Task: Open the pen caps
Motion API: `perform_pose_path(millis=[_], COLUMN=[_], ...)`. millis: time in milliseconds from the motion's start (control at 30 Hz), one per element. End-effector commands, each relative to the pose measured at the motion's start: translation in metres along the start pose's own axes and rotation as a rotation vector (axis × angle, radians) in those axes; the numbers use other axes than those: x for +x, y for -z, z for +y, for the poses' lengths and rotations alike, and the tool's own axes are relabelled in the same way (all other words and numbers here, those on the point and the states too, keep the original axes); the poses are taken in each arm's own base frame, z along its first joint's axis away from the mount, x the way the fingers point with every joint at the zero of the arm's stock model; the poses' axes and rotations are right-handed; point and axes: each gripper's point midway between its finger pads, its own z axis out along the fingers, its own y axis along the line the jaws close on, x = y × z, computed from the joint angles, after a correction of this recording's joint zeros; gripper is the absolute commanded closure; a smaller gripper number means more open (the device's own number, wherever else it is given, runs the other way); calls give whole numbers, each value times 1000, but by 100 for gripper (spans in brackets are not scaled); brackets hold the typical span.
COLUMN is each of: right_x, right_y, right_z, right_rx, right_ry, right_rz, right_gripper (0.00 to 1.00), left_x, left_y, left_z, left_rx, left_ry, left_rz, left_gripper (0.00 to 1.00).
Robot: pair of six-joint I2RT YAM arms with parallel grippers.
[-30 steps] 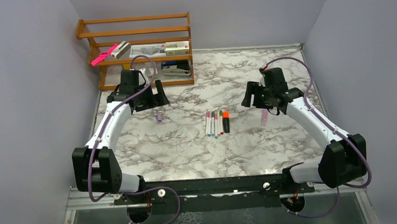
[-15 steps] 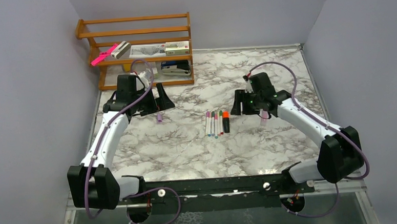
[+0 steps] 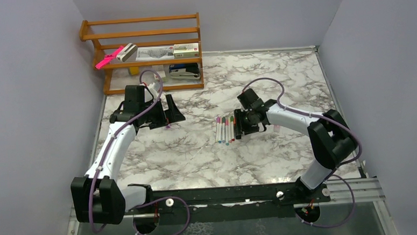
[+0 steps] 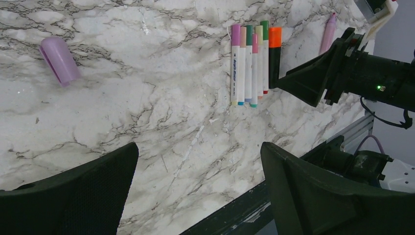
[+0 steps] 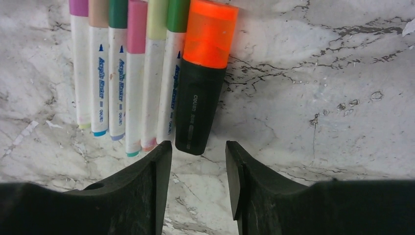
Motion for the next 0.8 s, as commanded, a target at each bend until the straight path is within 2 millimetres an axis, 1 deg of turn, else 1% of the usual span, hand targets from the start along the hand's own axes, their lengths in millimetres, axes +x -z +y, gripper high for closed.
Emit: perform_pose_path(millis=[0, 267, 533, 567, 667, 767], right_x=[-22, -30, -26, -26, -24, -21], right_y=[-3, -15, -29, -30, -33, -36], right_z=[-2, -1, -1, -2, -4, -8], right_rx=[64, 93, 122, 128, 148, 169], right_ry=[-30, -31, -35, -35, -35, -35], right_rz=[-71, -72, -50, -50, -43, -34], right_gripper=[56, 57, 58, 60, 61, 68], left_x=[4, 3, 4, 3, 3, 1], left_y=[6, 6, 7, 7, 8, 9], left_z=[-9, -10, -12, -12, -14, -16], left_rx=[41, 46, 55, 55, 61, 69], left_ry=[-23, -28, -31, -31, -32, -33], left_rz=[-2, 0, -1, -3, -2, -4], left_gripper=[1, 1, 1, 1, 1, 1])
